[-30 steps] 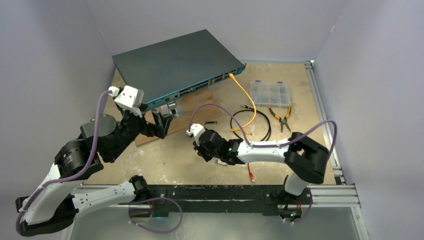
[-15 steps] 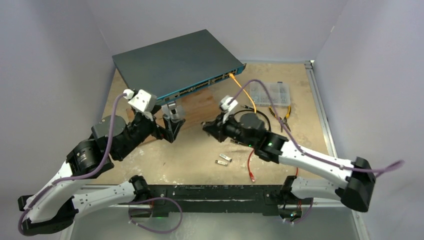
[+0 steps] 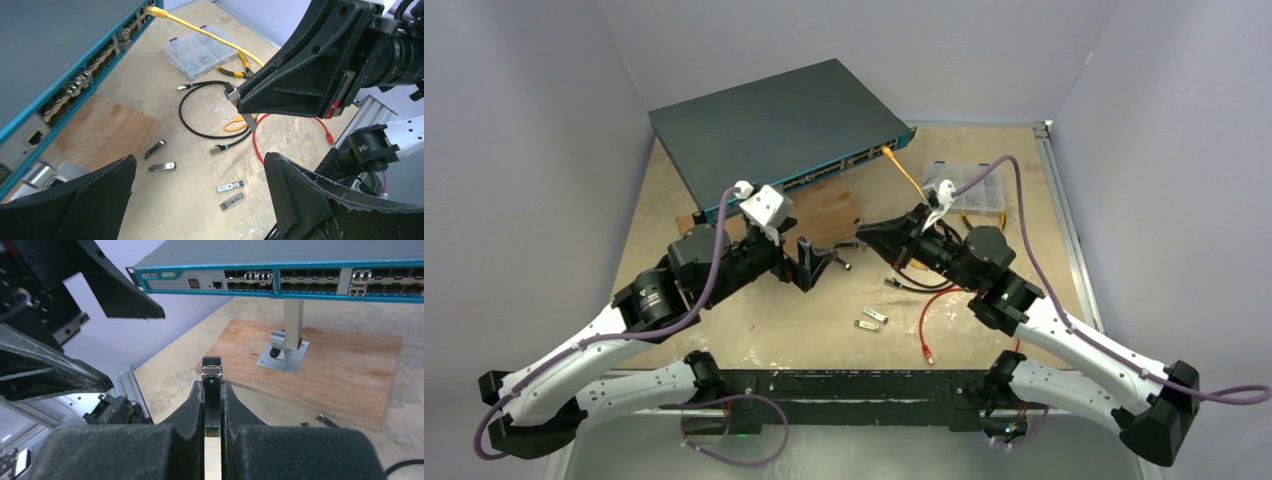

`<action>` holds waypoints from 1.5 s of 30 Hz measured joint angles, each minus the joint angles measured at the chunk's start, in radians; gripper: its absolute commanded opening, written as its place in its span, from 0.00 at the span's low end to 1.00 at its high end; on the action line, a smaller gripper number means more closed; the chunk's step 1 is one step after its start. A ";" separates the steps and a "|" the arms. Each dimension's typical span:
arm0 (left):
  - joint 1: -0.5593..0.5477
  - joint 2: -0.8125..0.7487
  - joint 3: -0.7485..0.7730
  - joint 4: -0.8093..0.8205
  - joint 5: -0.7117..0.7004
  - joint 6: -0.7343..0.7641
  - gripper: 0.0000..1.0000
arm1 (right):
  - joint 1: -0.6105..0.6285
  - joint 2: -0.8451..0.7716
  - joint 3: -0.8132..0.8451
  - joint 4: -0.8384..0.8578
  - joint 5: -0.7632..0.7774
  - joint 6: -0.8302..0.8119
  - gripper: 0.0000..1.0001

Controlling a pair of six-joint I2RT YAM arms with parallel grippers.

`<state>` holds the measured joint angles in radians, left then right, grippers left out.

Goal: Insert the plug into the switch port
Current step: Pick up the plug from the center of the board.

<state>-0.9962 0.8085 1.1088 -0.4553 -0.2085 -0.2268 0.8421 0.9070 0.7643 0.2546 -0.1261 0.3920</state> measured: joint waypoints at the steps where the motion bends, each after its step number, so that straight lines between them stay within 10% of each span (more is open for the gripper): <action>1: 0.000 0.002 -0.015 0.019 0.009 -0.005 0.98 | -0.013 -0.008 -0.011 0.013 -0.009 0.013 0.00; 27: 0.000 0.093 -0.350 0.917 0.275 -0.436 0.72 | -0.176 -0.078 -0.199 0.614 -0.316 0.462 0.00; 45: 0.000 0.190 -0.371 1.123 0.416 -0.568 0.46 | -0.189 -0.070 -0.216 0.709 -0.341 0.543 0.00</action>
<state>-0.9962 0.9985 0.7376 0.6674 0.2073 -0.7952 0.6533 0.8371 0.5484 0.9638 -0.4671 0.9348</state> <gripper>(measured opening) 0.484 0.067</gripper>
